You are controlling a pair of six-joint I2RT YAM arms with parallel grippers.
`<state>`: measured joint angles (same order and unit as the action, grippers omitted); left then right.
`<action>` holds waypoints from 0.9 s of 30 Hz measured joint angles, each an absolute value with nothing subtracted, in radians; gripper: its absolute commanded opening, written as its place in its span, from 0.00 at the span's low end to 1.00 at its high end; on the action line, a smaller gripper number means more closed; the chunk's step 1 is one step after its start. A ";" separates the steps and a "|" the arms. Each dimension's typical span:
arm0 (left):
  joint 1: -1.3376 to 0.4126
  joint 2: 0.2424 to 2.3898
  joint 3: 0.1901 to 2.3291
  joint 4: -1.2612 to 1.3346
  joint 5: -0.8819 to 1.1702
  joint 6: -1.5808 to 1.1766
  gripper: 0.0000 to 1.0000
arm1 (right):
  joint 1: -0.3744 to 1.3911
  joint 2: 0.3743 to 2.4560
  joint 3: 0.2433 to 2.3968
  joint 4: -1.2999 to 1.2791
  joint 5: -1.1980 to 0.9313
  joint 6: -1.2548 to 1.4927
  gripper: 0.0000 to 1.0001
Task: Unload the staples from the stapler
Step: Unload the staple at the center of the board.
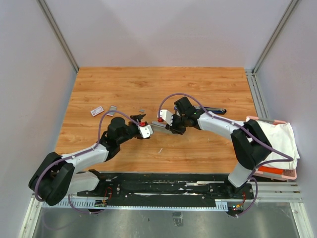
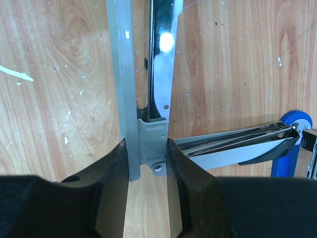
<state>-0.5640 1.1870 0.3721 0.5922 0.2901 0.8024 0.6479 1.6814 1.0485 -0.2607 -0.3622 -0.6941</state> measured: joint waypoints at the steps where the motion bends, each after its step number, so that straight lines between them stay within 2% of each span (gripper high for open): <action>1: -0.559 1.184 0.373 0.582 0.296 0.802 0.76 | 0.647 1.684 1.057 -0.271 -0.367 -0.691 0.01; 7: -0.540 1.183 0.457 0.389 0.446 0.854 0.82 | 0.643 1.687 1.077 -0.306 -0.390 -0.689 0.01; 13: -0.540 1.184 0.510 0.242 0.570 0.925 0.83 | 0.632 1.694 1.113 -0.359 -0.445 -0.685 0.01; 27: -0.539 1.147 0.492 0.177 0.578 1.000 0.83 | 0.582 1.800 1.355 -0.612 -0.634 -0.620 0.01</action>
